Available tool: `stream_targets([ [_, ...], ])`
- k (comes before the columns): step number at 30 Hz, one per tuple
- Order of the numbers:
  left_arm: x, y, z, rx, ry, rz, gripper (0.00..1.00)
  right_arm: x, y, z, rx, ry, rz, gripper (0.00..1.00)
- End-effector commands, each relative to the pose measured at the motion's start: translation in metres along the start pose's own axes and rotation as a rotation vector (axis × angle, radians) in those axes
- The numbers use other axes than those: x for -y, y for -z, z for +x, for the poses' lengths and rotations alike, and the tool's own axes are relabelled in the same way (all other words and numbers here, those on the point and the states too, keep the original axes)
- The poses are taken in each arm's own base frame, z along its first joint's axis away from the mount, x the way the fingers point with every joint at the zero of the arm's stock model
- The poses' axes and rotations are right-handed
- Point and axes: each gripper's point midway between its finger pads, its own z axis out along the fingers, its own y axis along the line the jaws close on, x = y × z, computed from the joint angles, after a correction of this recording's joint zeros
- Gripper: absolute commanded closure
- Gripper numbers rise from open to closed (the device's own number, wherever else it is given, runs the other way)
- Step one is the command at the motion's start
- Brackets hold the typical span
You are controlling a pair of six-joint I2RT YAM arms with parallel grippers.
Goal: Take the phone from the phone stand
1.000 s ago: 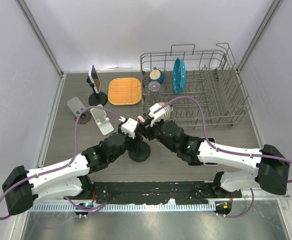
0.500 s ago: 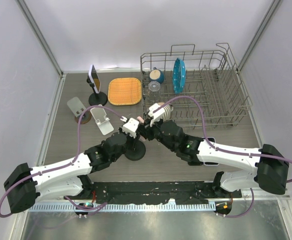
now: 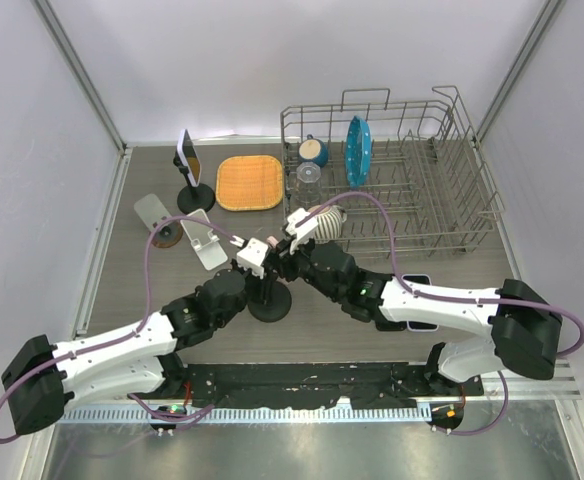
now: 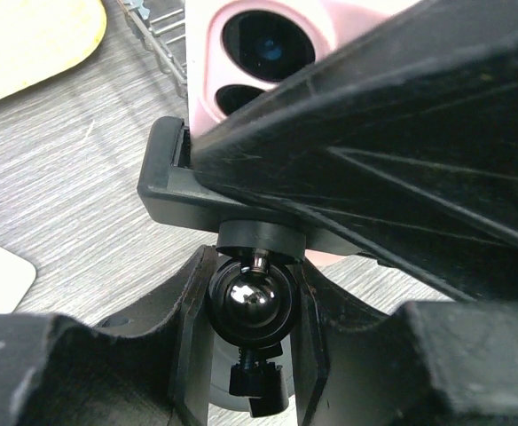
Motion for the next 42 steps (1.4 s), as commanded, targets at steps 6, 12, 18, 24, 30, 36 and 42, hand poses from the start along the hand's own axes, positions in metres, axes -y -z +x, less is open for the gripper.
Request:
stream_targets([
  [6,0.027,0.005,-0.023,0.081,0.111,0.12,1.0,-0.006,-0.008,-0.003,0.019,-0.01,-0.017,0.77],
  [12,0.011,0.006,-0.022,0.085,0.157,0.032,1.0,0.0,0.0,0.002,-0.006,-0.006,0.008,0.99],
  [18,0.004,0.006,-0.021,0.076,0.174,-0.016,1.0,0.005,0.014,0.011,-0.115,-0.004,0.031,0.99],
  [24,-0.01,0.004,-0.017,0.062,0.221,-0.088,1.0,0.01,0.029,0.035,-0.222,-0.023,0.046,0.99],
  [30,-0.01,0.0,-0.012,0.035,0.211,-0.076,1.0,0.026,0.031,0.028,-0.205,-0.026,0.147,0.99],
  [36,0.0,0.0,-0.009,0.013,0.173,-0.014,1.0,0.049,0.032,0.009,-0.194,-0.016,0.284,0.99],
  [42,0.003,0.003,-0.01,0.024,0.174,0.007,1.0,0.062,0.03,-0.003,-0.174,-0.023,0.382,0.99],
])
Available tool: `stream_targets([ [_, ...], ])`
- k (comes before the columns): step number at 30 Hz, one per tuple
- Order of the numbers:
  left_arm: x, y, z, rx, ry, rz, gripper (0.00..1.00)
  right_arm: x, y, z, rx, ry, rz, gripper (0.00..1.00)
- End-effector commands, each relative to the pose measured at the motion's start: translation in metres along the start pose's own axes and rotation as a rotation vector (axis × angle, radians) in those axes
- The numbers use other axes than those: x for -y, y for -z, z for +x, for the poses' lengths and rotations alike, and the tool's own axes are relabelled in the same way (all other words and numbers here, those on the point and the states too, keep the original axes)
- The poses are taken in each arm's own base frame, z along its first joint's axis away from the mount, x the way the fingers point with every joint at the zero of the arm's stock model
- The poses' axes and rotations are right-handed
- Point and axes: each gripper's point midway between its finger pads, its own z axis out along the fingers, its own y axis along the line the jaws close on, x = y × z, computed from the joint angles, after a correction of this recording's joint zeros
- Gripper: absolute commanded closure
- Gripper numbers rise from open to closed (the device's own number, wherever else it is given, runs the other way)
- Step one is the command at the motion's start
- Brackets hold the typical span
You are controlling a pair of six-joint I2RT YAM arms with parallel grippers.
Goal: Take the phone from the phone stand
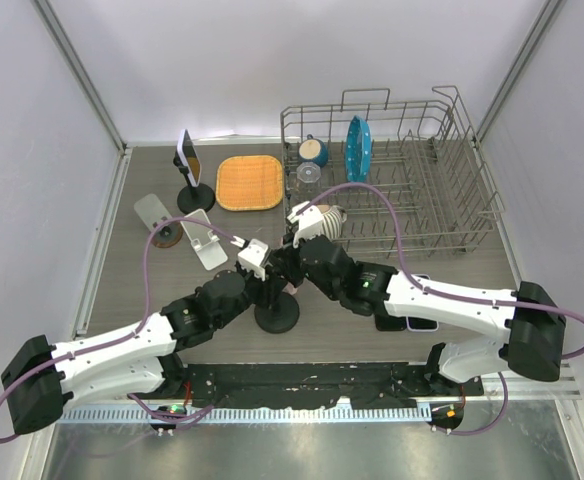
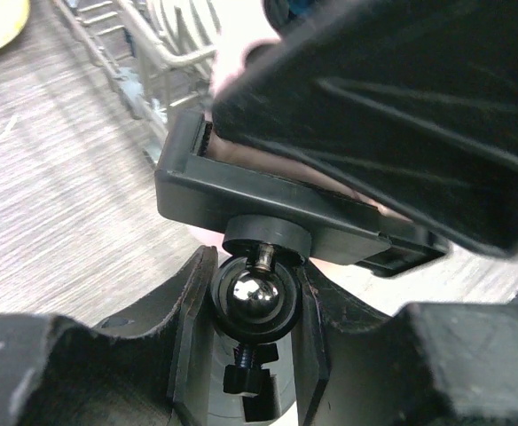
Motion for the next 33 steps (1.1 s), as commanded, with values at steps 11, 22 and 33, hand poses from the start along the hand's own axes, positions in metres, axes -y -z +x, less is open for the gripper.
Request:
stream_targets([
  [11,-0.018,0.005,-0.004,0.029,0.07,-0.081,1.0,0.058,0.006,-0.015,0.017,0.016,0.313,0.99],
  [22,0.007,0.005,0.002,0.002,0.037,0.069,1.0,0.036,-0.002,-0.049,0.146,-0.102,0.219,0.99],
  [33,0.004,0.013,0.013,-0.033,0.029,0.068,1.0,0.006,-0.006,-0.106,0.368,-0.162,0.072,0.99],
])
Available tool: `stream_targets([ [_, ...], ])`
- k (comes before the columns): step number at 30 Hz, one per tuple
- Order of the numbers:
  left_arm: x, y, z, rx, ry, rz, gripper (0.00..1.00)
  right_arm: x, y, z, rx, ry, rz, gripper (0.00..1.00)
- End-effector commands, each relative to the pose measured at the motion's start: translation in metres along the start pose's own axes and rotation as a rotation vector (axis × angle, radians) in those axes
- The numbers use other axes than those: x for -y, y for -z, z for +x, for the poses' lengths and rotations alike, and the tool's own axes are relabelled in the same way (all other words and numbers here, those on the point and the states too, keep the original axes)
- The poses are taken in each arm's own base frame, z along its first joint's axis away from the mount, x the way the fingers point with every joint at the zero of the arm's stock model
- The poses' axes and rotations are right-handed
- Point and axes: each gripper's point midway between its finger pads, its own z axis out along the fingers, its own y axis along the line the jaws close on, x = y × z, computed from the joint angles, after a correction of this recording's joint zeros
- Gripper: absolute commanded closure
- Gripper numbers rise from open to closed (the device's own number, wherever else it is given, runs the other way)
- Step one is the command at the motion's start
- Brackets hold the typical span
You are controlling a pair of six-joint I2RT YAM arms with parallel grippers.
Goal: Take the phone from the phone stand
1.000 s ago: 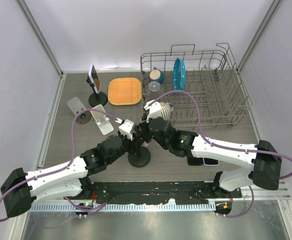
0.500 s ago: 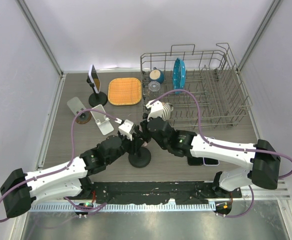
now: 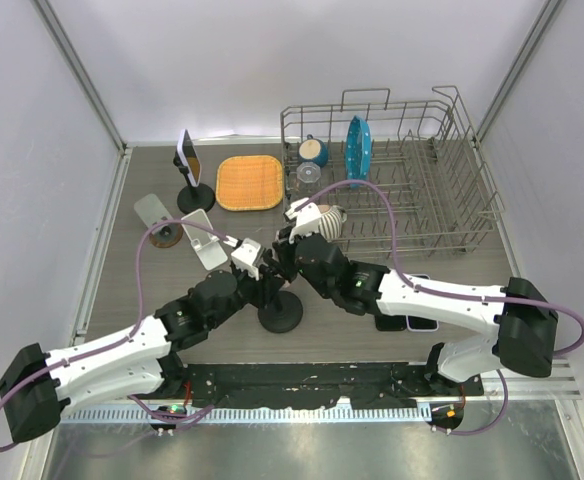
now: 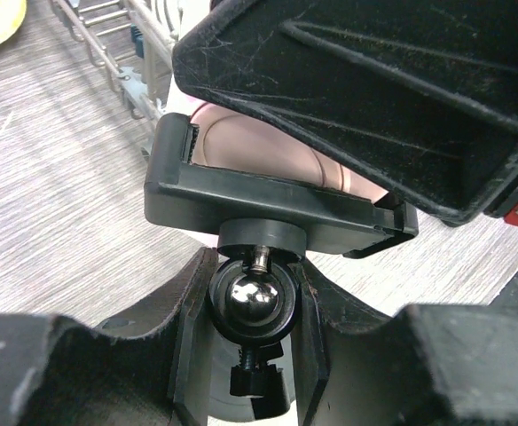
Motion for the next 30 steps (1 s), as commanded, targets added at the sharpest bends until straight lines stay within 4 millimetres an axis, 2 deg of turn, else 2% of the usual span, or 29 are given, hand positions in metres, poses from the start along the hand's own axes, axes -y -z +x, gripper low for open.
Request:
stream_targets([
  [1,-0.003,0.008,0.013,-0.041,-0.002,0.001,1.0,0.0,-0.002,-0.095,0.306,-0.122,0.017,0.99],
  [5,-0.003,0.009,0.017,-0.058,-0.011,0.006,1.0,-0.006,-0.005,-0.106,0.335,-0.126,0.002,0.99],
  [10,0.006,0.012,0.019,-0.072,-0.011,0.055,1.0,-0.01,-0.008,-0.11,0.36,-0.14,-0.01,0.99],
  [17,0.007,0.016,0.023,-0.091,0.004,0.055,1.0,-0.017,-0.009,-0.122,0.415,-0.17,-0.04,0.99],
  [22,-0.01,0.02,0.021,-0.077,0.022,-0.042,1.0,-0.013,-0.003,-0.137,0.462,-0.182,-0.026,0.99],
  [23,-0.016,0.021,0.023,-0.088,0.024,-0.078,1.0,-0.009,0.003,-0.143,0.477,-0.186,-0.016,0.99],
  [26,-0.033,0.023,0.02,-0.094,-0.003,-0.177,1.0,0.004,0.013,-0.145,0.486,-0.168,0.03,0.99],
  [30,-0.052,0.019,0.005,-0.067,-0.034,-0.29,1.0,0.032,0.044,-0.148,0.516,-0.153,0.086,0.99],
])
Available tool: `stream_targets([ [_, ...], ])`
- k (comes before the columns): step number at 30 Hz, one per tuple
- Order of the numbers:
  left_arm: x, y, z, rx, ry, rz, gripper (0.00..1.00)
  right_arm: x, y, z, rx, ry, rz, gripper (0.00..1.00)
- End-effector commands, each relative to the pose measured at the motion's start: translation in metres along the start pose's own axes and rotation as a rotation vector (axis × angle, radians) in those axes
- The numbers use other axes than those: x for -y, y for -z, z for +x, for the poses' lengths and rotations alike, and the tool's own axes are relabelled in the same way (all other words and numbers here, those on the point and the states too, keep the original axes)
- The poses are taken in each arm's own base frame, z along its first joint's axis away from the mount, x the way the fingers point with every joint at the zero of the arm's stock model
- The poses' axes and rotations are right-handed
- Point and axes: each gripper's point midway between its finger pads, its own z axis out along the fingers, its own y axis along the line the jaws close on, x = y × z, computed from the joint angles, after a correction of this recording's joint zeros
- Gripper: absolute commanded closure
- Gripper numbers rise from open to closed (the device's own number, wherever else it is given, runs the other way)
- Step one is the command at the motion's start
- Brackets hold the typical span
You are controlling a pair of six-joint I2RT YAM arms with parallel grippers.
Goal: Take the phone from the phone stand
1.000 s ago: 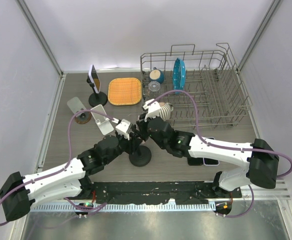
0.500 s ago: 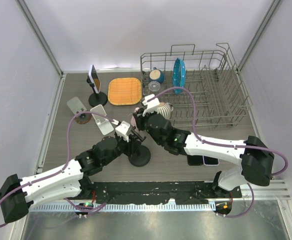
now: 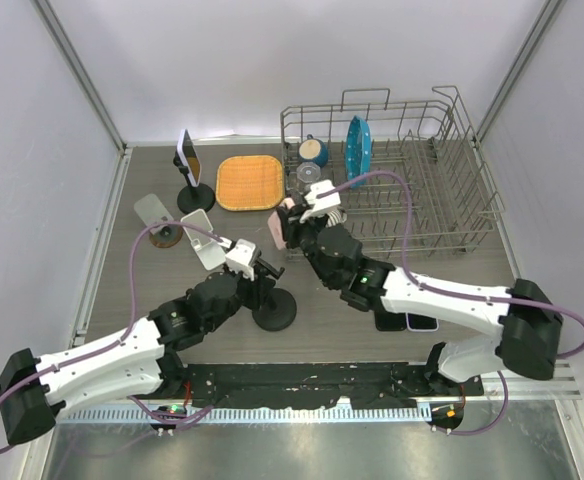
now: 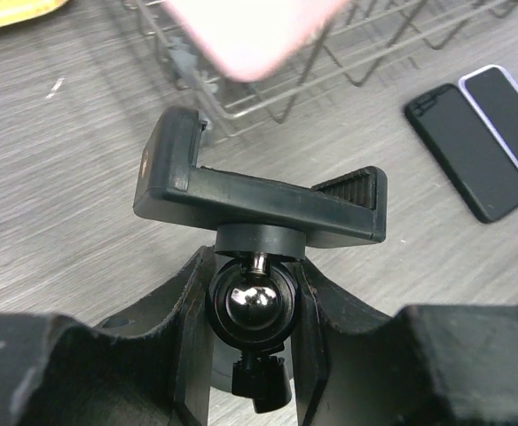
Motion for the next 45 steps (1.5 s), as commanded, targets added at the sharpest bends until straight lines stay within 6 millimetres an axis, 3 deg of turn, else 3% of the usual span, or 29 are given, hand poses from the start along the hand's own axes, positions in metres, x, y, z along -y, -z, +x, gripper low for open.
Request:
stream_targets([
  [1,-0.048,-0.002,-0.006,-0.011,-0.034,-0.248,1.0,0.029,0.035,-0.083,0.212,-0.086,0.073,0.99],
  [6,-0.104,-0.019,-0.048,0.121,0.048,-0.435,1.0,0.06,0.067,-0.092,0.23,-0.074,0.126,0.99],
  [17,-0.136,-0.066,-0.131,0.306,0.001,-0.474,1.0,0.087,0.097,-0.093,0.219,-0.059,0.156,0.99],
  [21,-0.14,-0.085,-0.145,0.314,-0.01,-0.456,1.0,0.093,0.102,-0.093,0.214,-0.052,0.166,0.99],
  [31,-0.163,-0.127,-0.136,0.243,-0.049,-0.482,0.96,0.1,0.112,-0.096,0.206,-0.046,0.174,0.99],
  [35,-0.163,-0.129,-0.132,0.224,-0.049,-0.479,0.85,0.1,0.113,-0.097,0.188,-0.031,0.175,0.99],
  [38,-0.158,-0.122,-0.134,0.218,-0.038,-0.459,0.71,0.099,0.111,-0.094,0.163,-0.015,0.176,0.99],
  [42,-0.151,-0.103,-0.141,0.232,-0.023,-0.454,0.41,0.101,0.109,-0.085,0.115,0.002,0.198,0.99],
  [45,-0.142,-0.081,-0.152,0.259,-0.022,-0.454,0.27,0.101,0.108,-0.078,0.076,0.004,0.214,0.99],
])
